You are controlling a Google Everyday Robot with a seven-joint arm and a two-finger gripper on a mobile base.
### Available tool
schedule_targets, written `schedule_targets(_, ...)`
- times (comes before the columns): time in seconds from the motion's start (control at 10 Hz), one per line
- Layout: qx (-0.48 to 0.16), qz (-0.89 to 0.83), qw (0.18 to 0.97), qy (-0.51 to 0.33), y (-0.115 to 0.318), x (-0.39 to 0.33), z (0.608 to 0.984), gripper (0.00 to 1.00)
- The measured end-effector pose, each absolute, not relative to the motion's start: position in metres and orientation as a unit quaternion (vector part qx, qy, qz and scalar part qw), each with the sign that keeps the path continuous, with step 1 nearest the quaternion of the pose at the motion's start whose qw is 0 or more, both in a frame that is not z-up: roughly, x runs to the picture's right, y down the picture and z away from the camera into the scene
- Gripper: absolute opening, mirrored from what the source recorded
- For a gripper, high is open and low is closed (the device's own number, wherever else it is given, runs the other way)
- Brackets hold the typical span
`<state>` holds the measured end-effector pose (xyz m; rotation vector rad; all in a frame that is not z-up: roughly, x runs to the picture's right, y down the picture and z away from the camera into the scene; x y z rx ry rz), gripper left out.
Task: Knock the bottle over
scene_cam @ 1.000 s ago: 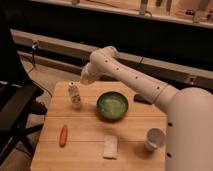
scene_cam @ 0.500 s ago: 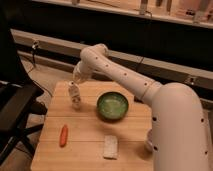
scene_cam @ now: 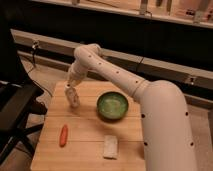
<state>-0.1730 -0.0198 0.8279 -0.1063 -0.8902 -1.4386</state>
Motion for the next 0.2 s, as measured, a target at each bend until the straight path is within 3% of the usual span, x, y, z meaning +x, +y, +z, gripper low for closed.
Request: schedule_targets(0.2, -0.105, -0.638, 0.622, -0.441, 0.003, -0.168, 0.817, 0.07)
